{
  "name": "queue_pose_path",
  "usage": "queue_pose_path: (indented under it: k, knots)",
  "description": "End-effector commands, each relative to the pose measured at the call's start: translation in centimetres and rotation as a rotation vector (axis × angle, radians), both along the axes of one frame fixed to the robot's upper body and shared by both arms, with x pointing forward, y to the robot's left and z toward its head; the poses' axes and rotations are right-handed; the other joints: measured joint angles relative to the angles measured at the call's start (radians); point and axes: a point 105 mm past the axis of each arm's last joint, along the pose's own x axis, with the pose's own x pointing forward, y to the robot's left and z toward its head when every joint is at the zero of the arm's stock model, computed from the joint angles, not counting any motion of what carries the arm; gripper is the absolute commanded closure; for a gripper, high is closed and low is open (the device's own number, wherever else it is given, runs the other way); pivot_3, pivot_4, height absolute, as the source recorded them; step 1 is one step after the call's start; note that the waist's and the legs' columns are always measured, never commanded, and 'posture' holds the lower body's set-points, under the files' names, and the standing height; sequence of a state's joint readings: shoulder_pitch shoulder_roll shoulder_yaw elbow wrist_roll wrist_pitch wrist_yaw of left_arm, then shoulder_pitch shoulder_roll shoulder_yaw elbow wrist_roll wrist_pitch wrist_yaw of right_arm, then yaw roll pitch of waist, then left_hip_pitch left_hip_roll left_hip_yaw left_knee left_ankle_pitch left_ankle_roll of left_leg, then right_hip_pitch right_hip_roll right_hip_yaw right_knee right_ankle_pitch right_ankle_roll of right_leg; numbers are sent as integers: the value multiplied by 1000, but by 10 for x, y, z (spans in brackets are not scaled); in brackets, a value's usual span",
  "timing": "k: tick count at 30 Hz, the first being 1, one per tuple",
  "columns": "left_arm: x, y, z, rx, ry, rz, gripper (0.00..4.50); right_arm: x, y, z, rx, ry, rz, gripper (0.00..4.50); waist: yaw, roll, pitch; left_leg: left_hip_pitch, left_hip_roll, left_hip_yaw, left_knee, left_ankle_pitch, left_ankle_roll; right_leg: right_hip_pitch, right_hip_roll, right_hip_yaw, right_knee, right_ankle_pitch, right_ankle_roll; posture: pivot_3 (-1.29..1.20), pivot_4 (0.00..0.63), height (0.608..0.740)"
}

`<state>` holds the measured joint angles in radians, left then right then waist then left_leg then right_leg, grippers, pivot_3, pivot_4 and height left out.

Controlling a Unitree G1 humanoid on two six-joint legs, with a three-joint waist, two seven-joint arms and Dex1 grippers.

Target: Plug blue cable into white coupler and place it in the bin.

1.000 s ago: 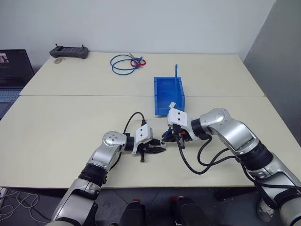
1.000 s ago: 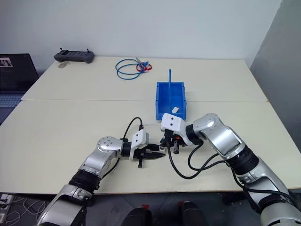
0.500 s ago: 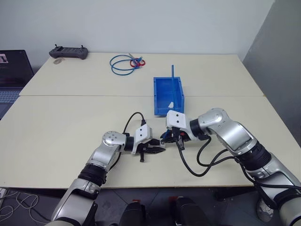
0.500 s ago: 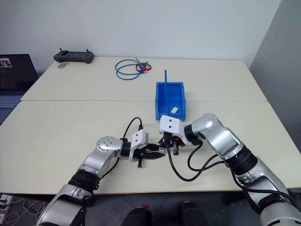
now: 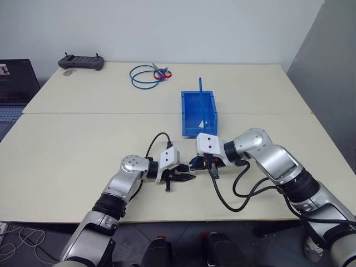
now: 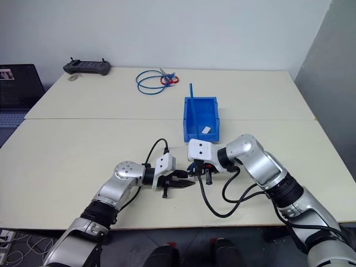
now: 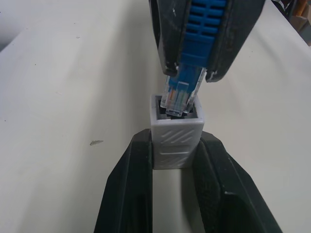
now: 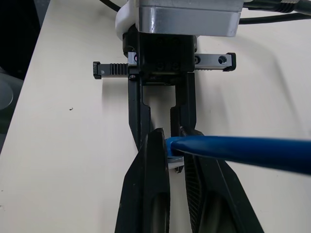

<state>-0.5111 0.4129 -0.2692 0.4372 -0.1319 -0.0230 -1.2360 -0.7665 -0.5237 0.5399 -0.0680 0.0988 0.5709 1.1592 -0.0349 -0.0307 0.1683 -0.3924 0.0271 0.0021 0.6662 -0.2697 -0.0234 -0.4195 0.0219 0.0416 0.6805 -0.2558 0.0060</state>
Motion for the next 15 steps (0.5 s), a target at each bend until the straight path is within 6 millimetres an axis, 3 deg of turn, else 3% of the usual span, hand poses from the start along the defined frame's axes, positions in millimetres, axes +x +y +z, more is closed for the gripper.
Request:
queue_pose_path:
  k: [1, 6, 15]
  knots:
    - [2, 11, -7, 35, 15, 37, 3697, -11, -1, -27, -53, 90, 91, 4351, 0, 0, -1, 0, 0, 0, 0, 0, 0, 0, 0, 0, 0, 0, 0, 0, 150, 740]
    - [-1, 13, -9, 38, 16, 40, 3697, -12, 1, -25, -20, 121, 142, 4351, 0, 0, -1, 1, 0, 0, -1, 0, 0, 0, 0, 0, 0, 0, 0, 0, 150, 740]
    - [-4, 13, -10, 37, 15, 39, 3697, 13, 2, -33, -8, 145, 54, 4351, -13, 0, -2, 8, 2, 1, -2, 0, 0, 5, 1, 1, 0, -1, -3, 0, 150, 740]
